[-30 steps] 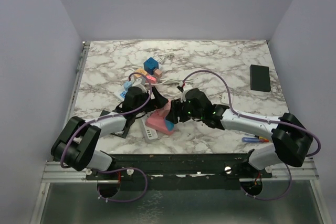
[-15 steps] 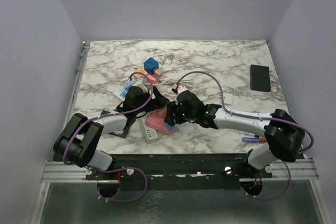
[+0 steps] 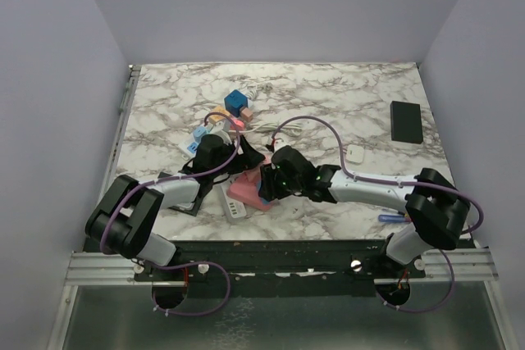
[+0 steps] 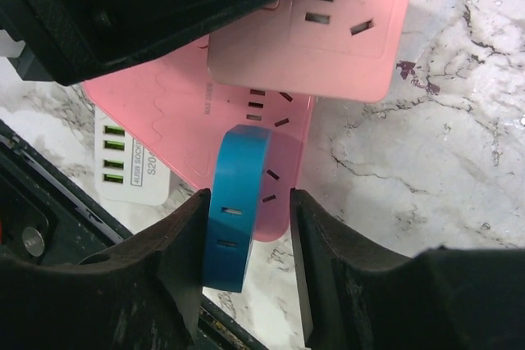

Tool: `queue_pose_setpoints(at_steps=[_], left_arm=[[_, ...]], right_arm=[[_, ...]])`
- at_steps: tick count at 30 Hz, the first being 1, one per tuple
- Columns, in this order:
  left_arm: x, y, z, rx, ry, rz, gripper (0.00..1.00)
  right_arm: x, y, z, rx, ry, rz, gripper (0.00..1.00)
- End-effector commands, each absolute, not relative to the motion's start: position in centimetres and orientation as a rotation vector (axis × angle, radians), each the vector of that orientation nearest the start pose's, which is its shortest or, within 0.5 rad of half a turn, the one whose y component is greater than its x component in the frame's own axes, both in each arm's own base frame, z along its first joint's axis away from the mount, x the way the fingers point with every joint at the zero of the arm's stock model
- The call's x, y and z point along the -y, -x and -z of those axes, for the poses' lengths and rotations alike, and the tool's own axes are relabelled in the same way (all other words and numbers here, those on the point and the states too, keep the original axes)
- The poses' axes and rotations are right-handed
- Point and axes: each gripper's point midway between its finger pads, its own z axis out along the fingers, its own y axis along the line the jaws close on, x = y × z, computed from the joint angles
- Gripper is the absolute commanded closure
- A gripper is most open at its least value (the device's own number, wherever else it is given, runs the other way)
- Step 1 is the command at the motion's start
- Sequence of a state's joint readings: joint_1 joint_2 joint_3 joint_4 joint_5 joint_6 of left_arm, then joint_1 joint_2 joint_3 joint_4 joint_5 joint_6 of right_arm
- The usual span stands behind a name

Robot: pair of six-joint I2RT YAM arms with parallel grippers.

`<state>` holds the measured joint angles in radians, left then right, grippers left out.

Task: Pull the plug off the socket
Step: Remove the plug from the socket.

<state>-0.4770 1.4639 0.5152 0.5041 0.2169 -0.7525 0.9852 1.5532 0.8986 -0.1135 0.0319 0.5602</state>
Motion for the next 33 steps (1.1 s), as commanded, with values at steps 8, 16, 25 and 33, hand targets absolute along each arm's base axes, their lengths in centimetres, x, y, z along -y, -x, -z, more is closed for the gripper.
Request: queue_pose_setpoints(at_steps=[8,16,25,33], left_arm=[[23.6,-31.4,-7.5,-2.168,0.145,0.973,0.24],[23.3,-31.2,-7.1,-2.176,0.153,0.961,0.31],[23.1,-30.8,-6.8,-2.166,0.140,0.959,0.51],[22.8,-30.2,-6.4,-2.159,0.139,0.961,0.63]], right_arm=[[-35.5,-20.5,-7.1,-2.423,0.517,-0.707,0.62],[-35.7,-20.1,-6.2,-2.456,0.495,-0.724,0.88],[-35.6,-20.0,-5.3,-2.494,0.445,-0.712,1.00],[-35.4,-20.0,-5.1,-2.507,0.406,-0.711,1.00]])
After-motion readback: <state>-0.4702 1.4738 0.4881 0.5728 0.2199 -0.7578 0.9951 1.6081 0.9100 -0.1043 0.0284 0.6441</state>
